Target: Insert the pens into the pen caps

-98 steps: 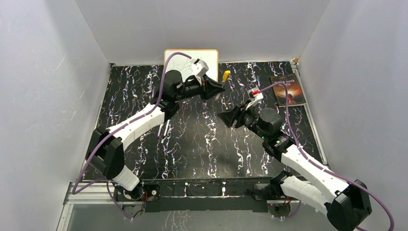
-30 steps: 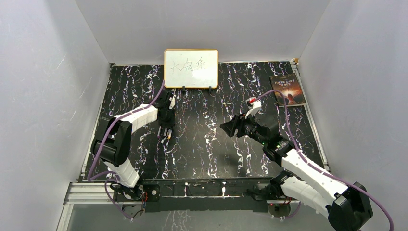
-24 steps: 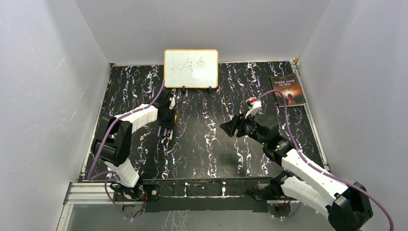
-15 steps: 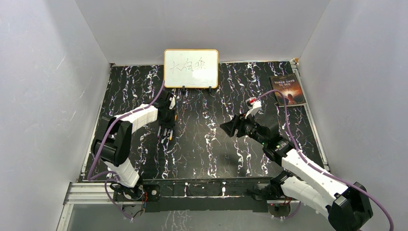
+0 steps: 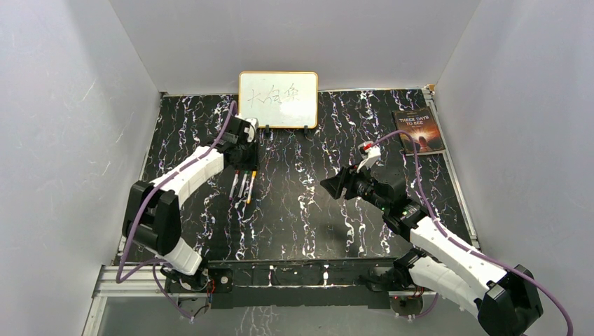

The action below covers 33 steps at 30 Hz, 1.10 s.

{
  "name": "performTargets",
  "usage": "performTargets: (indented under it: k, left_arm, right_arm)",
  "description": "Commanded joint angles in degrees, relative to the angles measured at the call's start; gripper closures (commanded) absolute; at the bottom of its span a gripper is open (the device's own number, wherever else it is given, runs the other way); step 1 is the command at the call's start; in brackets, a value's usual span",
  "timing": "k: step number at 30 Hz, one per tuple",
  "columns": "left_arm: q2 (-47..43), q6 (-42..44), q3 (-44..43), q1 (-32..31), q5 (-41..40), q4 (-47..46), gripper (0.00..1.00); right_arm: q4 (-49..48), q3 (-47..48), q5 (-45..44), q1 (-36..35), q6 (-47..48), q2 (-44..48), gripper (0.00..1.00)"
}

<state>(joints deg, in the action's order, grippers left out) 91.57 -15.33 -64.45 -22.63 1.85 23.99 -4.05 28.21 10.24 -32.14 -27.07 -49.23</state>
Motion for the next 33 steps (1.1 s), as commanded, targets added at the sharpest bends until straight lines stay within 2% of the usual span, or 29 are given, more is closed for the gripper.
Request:
performTargets:
  k: [1,2,3,6,8,11,13,16,33]
  left_arm:
    - [-7.05,2.1,-1.47,-0.23,3.85,-2.13,0.56]
    - [-8.62,2.87,-0.1,-0.24,5.52,-5.15,0.46]
    - [-10.69,3.3,1.32,-0.23,6.4,-8.36,0.4]
    - [-12.93,1.69,4.23,-0.24,5.45,-15.7,0.31]
    - [-12.91,-0.12,3.96,-0.22,3.28,-17.27,0.26]
    - [-12.17,-3.44,0.39,-0.22,0.52,-15.51,0.25]
    - [-12.47,-4.99,0.04,-0.22,2.44,-15.75,0.24]
    - [-14.19,-5.16,1.97,-0.22,4.94,-18.62,0.23]
    - [-17.89,-4.1,4.61,-0.22,1.31,-19.94,0.19]
  right_arm:
    - [-3.13,-0.67,-1.24,0.01,0.07,-0.21,0.46]
    - [-3.41,-0.65,-1.27,0.07,0.01,-0.63,0.46]
    - [-3.45,-0.32,-1.21,0.0,-0.02,-1.25,0.46]
    - [-2.81,0.93,-1.59,0.04,0.08,-2.15,0.46]
    - [-2.88,0.98,-2.99,0.05,-0.27,-2.15,0.46]
    - [-3.38,0.41,-4.62,0.06,-1.21,-2.05,0.46]
    - [-3.79,0.04,-4.93,0.06,-1.76,-2.01,0.46]
    - [-3.94,-0.08,-4.59,0.07,-2.11,-1.98,0.46]
    - [-0.22,0.94,-12.4,0.07,-1.57,-1.55,0.45]
